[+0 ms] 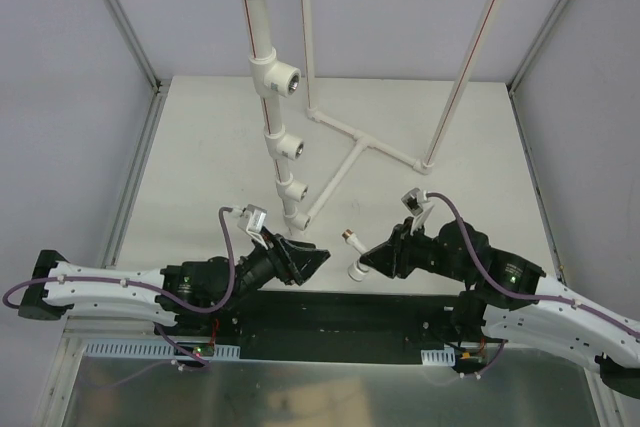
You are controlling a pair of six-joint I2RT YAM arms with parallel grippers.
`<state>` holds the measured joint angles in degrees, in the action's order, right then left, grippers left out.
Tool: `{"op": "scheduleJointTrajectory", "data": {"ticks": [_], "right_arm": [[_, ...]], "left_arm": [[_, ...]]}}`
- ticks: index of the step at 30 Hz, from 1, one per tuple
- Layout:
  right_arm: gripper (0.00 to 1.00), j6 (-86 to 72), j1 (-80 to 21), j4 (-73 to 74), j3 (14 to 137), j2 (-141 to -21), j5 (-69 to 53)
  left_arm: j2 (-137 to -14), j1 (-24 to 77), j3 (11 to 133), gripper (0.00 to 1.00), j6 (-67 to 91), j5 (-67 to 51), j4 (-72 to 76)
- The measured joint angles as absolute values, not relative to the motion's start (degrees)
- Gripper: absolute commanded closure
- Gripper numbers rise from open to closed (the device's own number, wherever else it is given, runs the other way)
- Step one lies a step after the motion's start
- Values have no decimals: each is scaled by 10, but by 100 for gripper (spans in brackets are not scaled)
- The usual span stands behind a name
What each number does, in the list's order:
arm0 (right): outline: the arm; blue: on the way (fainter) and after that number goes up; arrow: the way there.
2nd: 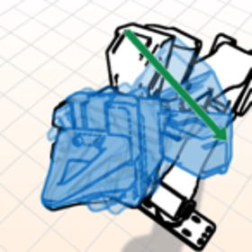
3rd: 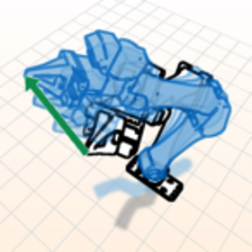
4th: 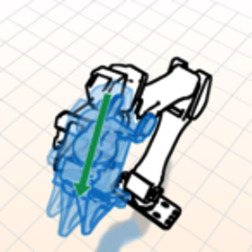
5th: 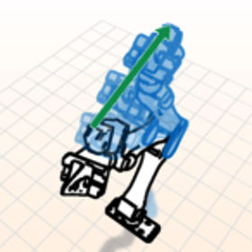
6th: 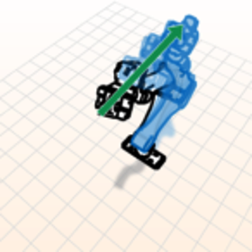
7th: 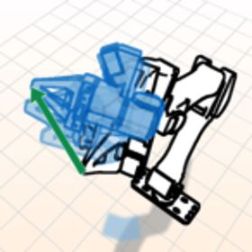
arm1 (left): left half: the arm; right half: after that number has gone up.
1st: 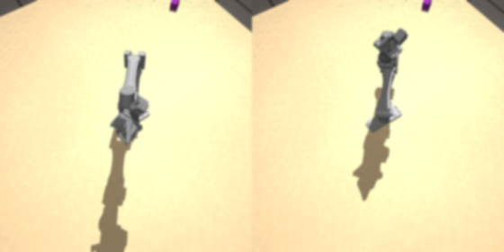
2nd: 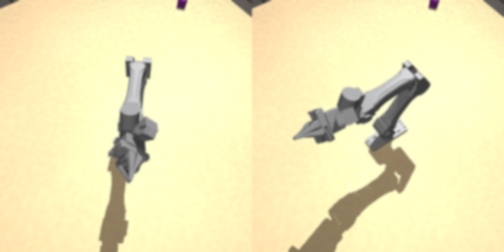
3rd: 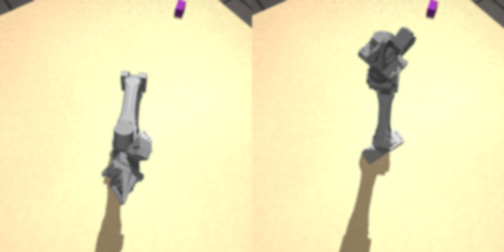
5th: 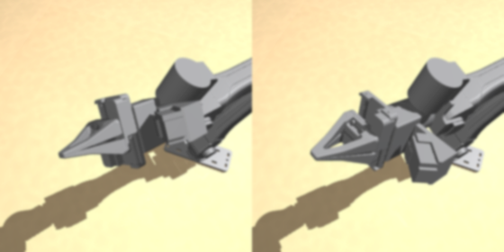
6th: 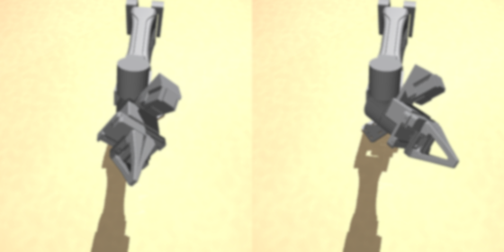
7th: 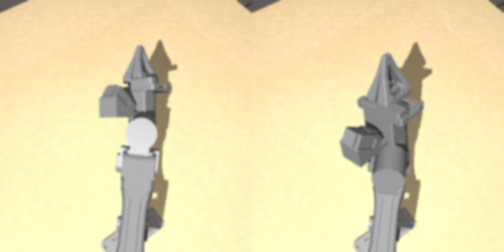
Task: Install the water faucets
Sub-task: Pick up the water faucet from the center of the board.
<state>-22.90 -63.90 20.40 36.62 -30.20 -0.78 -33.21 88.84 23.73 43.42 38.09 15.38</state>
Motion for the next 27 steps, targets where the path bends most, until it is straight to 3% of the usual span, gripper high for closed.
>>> {"op": "scheduleJointTrajectory", "data": {"ticks": [5,12,20,27], "right_arm": [[100,-204,-639,180,348,-302,2],[100,-160,-639,172,349,-313,-10],[100,-122,-639,190,362,-316,-38],[100,-99,-639,238,426,-328,-87]], "left_arm": [[-365,888,237,16,400,375,198],[-384,888,222,2,196,311,265],[-347,888,197,5,14,243,295],[-383,888,242,7,-107,232,194]]}}
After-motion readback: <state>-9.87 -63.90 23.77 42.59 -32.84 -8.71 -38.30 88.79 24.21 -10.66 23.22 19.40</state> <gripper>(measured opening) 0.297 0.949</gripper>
